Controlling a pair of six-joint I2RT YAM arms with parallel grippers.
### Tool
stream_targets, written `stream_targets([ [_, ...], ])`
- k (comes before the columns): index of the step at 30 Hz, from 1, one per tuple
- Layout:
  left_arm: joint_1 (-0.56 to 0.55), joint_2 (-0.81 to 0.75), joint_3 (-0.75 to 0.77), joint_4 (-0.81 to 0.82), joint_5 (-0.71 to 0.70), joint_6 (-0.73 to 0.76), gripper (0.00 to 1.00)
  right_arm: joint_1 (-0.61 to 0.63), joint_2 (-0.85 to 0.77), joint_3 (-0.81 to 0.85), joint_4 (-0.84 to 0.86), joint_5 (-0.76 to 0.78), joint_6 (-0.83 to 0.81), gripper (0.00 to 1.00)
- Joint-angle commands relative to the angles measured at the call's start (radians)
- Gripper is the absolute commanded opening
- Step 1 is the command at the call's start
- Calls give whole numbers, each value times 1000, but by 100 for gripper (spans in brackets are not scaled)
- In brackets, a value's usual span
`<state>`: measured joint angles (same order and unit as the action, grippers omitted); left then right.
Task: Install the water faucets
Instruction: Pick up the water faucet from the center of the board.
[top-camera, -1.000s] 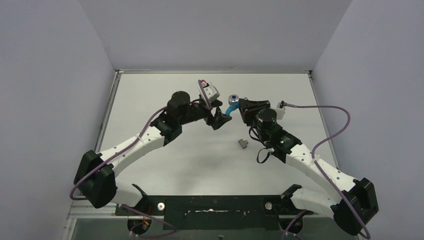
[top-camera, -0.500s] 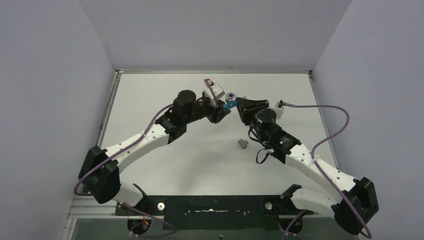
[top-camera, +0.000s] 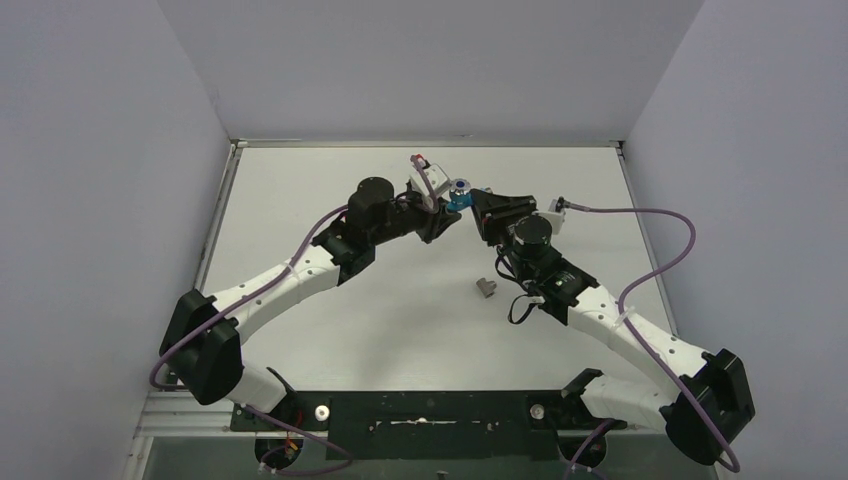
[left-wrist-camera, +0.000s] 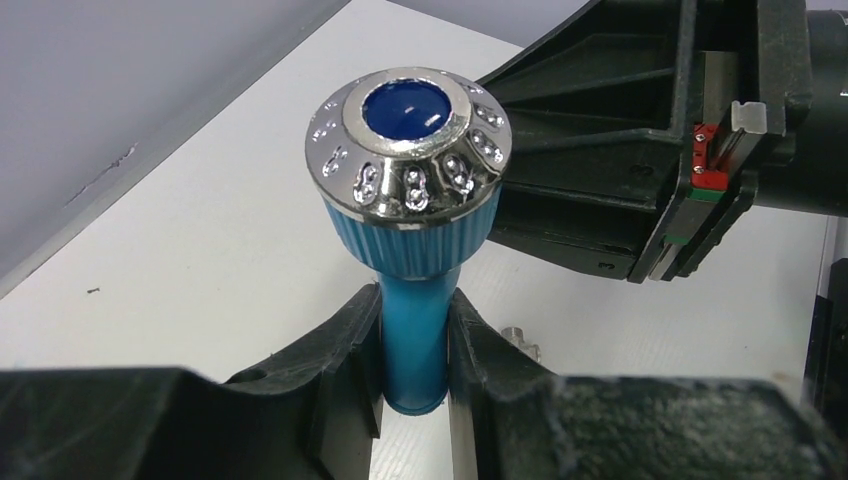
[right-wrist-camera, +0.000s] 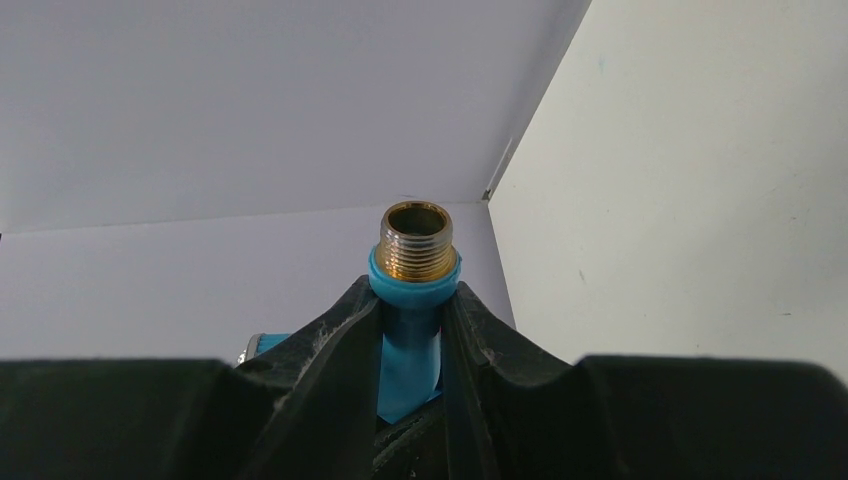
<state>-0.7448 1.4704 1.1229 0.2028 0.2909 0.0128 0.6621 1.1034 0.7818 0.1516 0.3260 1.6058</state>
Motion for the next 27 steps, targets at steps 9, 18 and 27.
stream_targets([
  [9, 8, -64, 35, 41, -4, 20, 0, 5, -66, 40, 1, 72, -127, 60],
  [18, 36, -104, 20, -43, -5, -3, 0, -23, -156, 20, -82, 203, -298, 73],
  [27, 47, -94, 101, -361, -113, -164, 0, -49, -138, 53, -185, 266, -661, 74],
])
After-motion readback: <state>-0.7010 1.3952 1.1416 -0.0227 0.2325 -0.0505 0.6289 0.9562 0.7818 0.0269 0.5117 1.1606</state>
